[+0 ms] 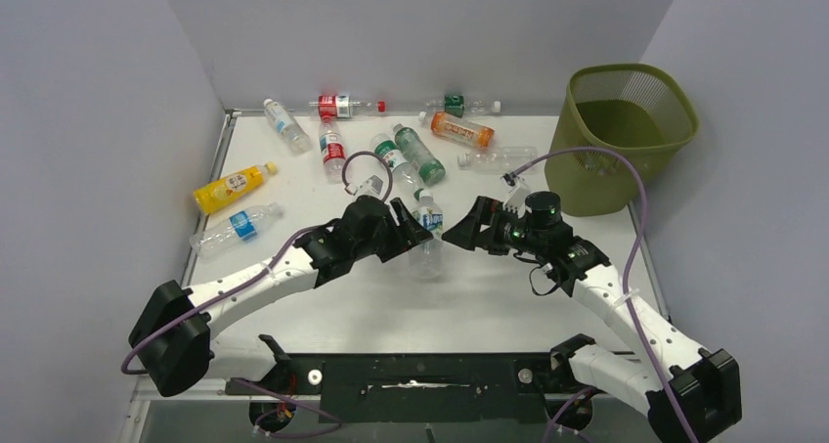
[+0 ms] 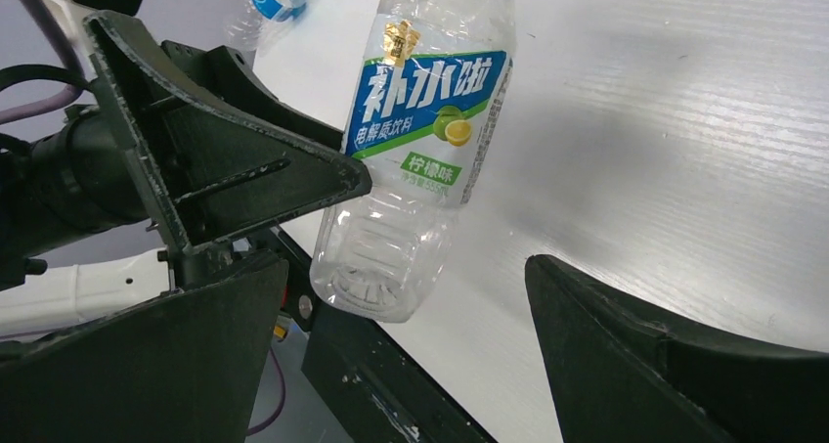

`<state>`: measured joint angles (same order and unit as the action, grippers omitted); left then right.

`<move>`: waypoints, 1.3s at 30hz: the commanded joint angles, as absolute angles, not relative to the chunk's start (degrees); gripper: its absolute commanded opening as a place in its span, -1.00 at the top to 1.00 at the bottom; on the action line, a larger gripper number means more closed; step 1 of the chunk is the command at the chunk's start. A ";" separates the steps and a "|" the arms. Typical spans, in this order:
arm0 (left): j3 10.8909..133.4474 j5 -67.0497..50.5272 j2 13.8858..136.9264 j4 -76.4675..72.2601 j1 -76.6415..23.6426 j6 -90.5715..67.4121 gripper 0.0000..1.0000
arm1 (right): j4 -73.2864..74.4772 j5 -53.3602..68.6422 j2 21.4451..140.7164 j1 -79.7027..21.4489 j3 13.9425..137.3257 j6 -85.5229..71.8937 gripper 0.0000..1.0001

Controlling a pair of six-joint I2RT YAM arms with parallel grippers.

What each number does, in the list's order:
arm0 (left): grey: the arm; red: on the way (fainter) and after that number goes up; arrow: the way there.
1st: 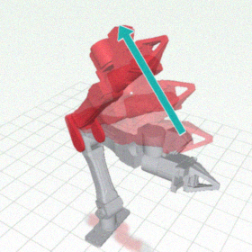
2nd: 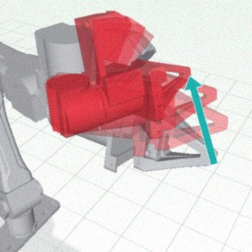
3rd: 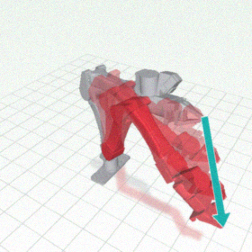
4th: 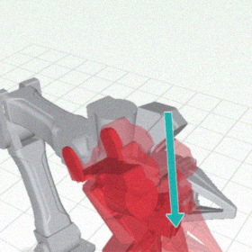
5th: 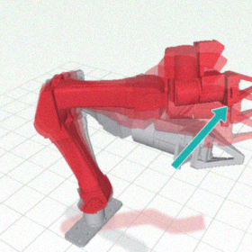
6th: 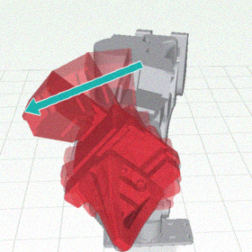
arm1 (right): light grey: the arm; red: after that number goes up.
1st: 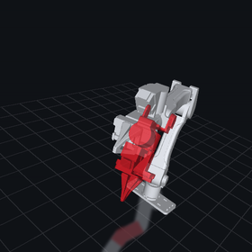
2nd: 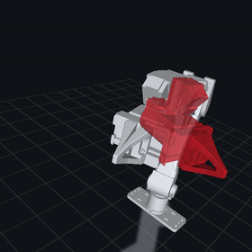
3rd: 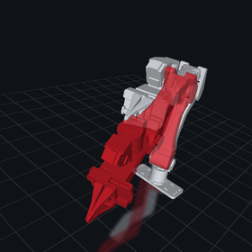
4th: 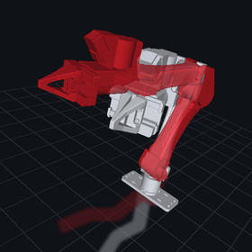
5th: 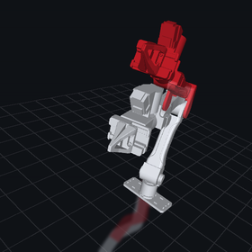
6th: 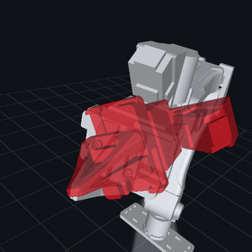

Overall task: Put the plastic bottles in the bin
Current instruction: Pick up the plastic bottle at the center of the board.

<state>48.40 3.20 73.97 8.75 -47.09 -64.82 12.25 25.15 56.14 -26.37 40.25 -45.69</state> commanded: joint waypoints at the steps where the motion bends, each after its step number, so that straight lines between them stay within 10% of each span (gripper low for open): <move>1: 53.03 5.32 74.83 5.09 -49.10 -66.69 0.11 | 9.02 24.14 57.57 -27.63 41.37 -46.30 -0.97; 24: 57.57 9.61 78.58 7.79 -52.80 -69.27 0.10 | 10.35 17.55 62.67 -34.69 43.15 -46.56 -0.94; 39: 57.79 9.48 78.97 7.45 -53.33 -69.87 0.03 | 8.27 17.00 63.91 -35.11 41.84 -47.47 -0.28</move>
